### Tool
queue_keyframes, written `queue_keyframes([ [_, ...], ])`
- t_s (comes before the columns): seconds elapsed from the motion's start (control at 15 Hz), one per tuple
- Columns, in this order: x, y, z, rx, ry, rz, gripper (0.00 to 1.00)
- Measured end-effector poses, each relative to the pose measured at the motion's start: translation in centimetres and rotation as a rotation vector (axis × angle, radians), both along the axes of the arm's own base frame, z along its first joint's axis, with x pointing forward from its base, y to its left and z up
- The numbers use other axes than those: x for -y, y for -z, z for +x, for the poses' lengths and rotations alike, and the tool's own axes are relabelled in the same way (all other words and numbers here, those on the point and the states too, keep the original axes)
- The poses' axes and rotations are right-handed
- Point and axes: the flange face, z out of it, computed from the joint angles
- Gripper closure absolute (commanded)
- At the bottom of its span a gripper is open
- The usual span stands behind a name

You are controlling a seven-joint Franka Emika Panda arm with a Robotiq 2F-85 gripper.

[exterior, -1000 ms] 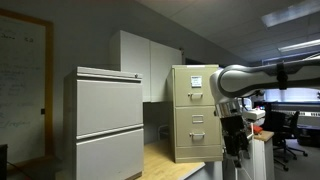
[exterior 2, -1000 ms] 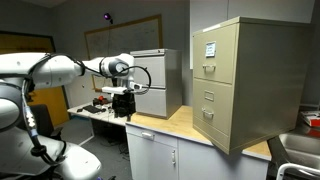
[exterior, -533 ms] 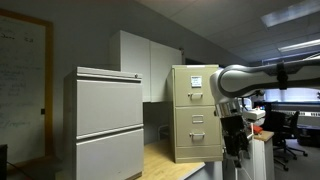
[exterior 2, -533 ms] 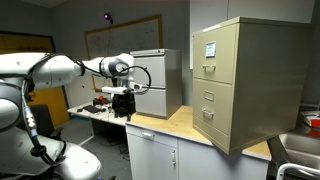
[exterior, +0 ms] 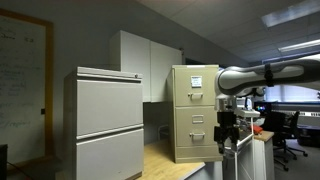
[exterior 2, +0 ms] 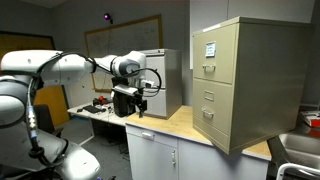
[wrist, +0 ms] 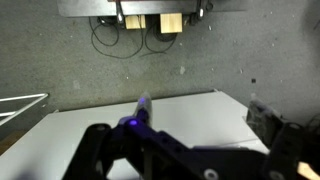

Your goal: Open the bottom drawer of the file cabinet on the right

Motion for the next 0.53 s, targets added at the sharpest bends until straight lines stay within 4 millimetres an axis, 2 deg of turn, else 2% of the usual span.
queue_keyframes([
  [0.27,5.0,-0.9,3.9,0.091,0.164,0.144,0.00],
  [0.53,10.0,-1.8,8.6,0.152,0.327,0.306,0.00],
])
